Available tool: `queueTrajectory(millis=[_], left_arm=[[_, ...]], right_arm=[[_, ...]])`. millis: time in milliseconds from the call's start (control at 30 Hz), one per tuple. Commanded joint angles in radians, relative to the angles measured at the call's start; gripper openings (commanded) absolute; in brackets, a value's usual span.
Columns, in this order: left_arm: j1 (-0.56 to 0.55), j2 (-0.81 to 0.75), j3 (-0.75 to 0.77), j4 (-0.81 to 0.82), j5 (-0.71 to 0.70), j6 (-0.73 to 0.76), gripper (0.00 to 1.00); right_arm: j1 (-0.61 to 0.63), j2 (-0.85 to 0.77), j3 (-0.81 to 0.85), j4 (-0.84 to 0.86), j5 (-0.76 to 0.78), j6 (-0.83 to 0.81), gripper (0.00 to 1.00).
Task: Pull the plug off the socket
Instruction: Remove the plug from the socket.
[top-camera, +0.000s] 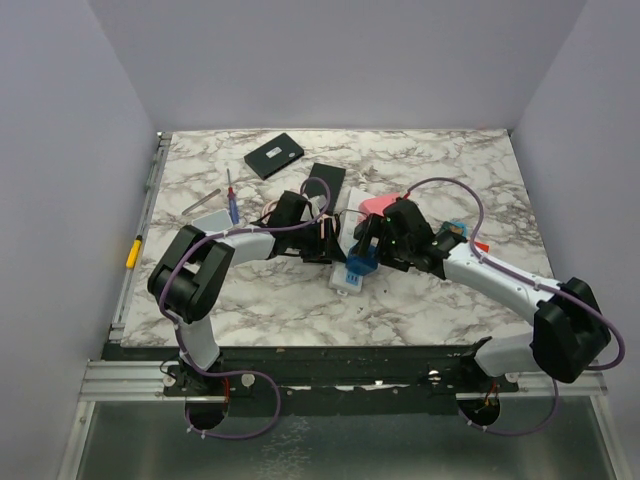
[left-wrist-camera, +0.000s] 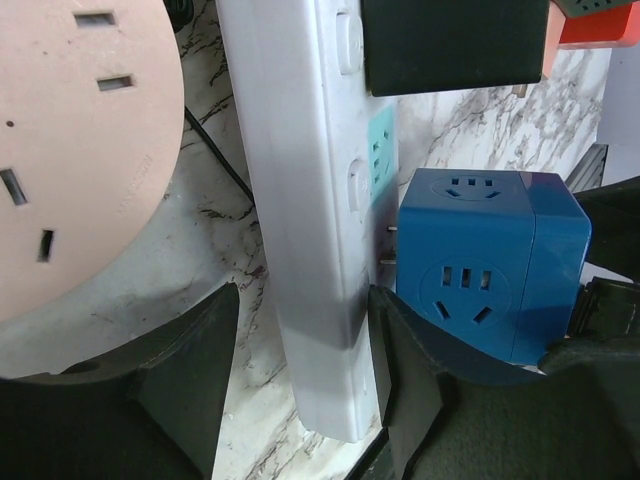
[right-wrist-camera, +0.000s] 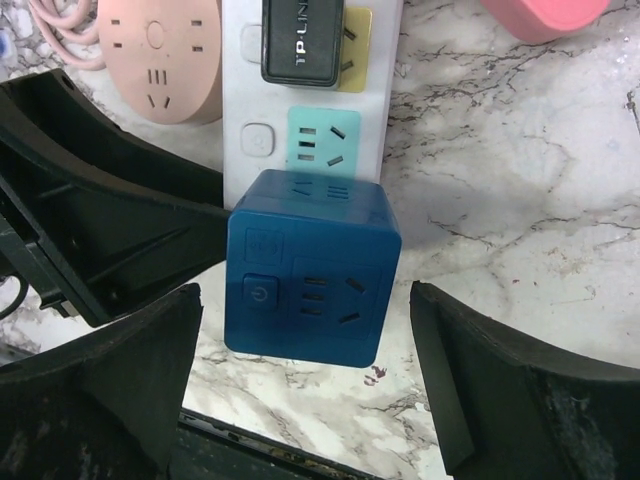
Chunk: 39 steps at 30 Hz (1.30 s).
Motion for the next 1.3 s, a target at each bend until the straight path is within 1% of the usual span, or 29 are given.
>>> queueTrajectory(millis=[0,300,533,800,867,967,1067,1133,1233,1267], left_arm=[[-0.007,0.016,-0.007,0.017,0.027,0.002,0.57],[-0.015,0.02,-0.003,0.019,0.033,0.007,0.55],[-0.026,0.022,-0.001,0.025,0.041,0.01,0.52],[-0.029,0.024,0.0,0.026,0.043,0.012,0.49],[-0.029,0.025,0.001,0.027,0.044,0.012,0.49],[-0.029,0.027,0.001,0.027,0.046,0.012,0.49],[-0.028,0.026,0.003,0.028,0.046,0.011,0.49],[-0.029,0.018,0.004,0.027,0.033,0.014,0.5],[-0.024,-0.007,0.004,0.025,0.011,0.025,0.56],[-0.021,-0.016,0.004,0.025,0.007,0.027,0.58]], right_arm=[[0.017,0.026,0.035,-0.026,0.054,0.002,0.89],[0.045,0.07,0.058,-0.042,0.084,0.008,0.86],[0.046,0.113,0.079,-0.05,0.107,-0.003,0.77],[0.047,0.138,0.084,-0.06,0.178,0.011,0.77],[0.047,0.14,0.084,-0.054,0.185,0.01,0.74],[0.047,0.148,0.082,-0.045,0.194,0.007,0.65],[0.047,0.159,0.082,-0.042,0.192,0.004,0.53],[0.046,0.157,0.074,-0.041,0.192,0.004,0.4],[0.047,0.135,0.05,-0.03,0.201,0.006,0.22],[0.047,0.126,0.041,-0.025,0.202,0.009,0.14]])
